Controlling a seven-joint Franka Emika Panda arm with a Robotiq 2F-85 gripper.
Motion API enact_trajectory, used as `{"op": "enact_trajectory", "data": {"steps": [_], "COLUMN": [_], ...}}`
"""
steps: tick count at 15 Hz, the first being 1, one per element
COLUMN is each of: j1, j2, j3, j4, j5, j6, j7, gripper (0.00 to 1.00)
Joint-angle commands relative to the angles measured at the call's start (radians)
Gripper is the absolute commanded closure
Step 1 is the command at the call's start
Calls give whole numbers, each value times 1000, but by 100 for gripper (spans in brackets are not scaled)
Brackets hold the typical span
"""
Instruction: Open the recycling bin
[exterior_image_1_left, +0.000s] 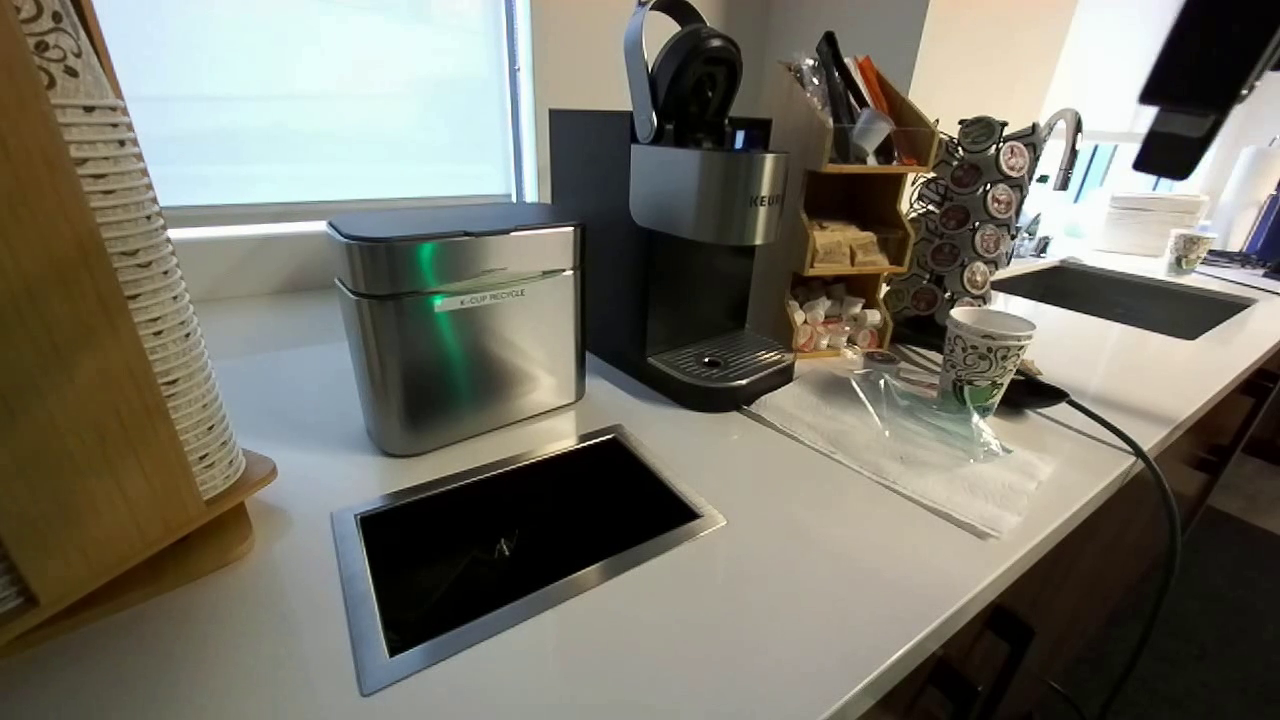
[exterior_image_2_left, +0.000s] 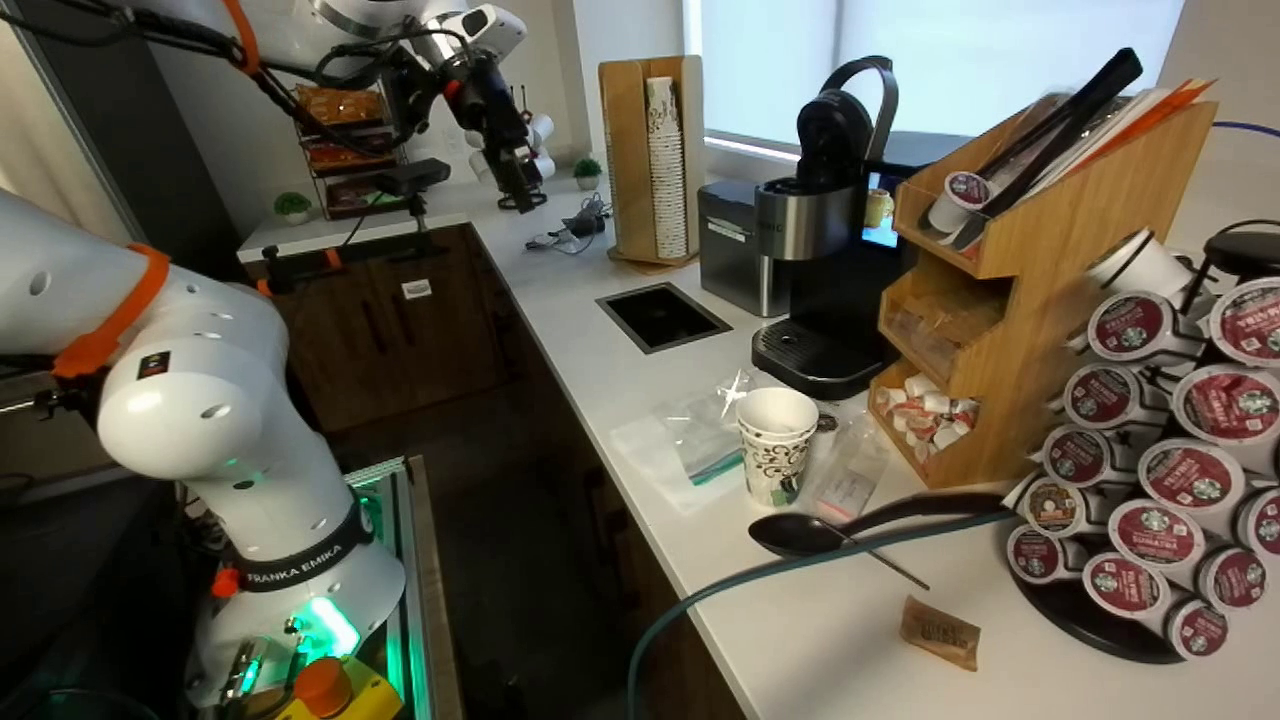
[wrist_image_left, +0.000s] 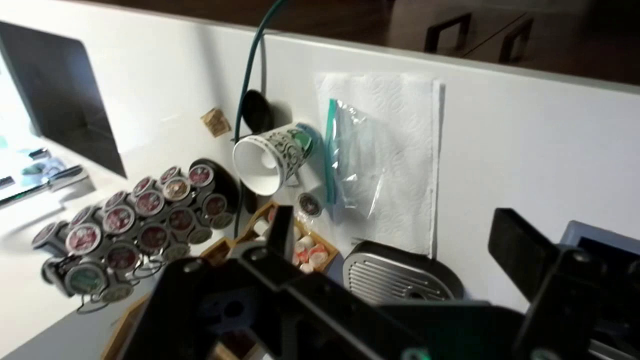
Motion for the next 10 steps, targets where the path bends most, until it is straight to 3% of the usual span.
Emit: {"op": "enact_trajectory", "data": {"steps": [1,2,3,8,10], "j1": [-18,-12,37,37,31], "j2": [114,129,91,140,148], "j3": [26,15,-18,-26,-33], "j4": [64,73,43,73,75], "j5": [-211,-240,-195,-246,-290], "j6": [28,22,3,1,70], "j7": [41,54,45,58,111], "gripper": [0,0,0,0,0]}}
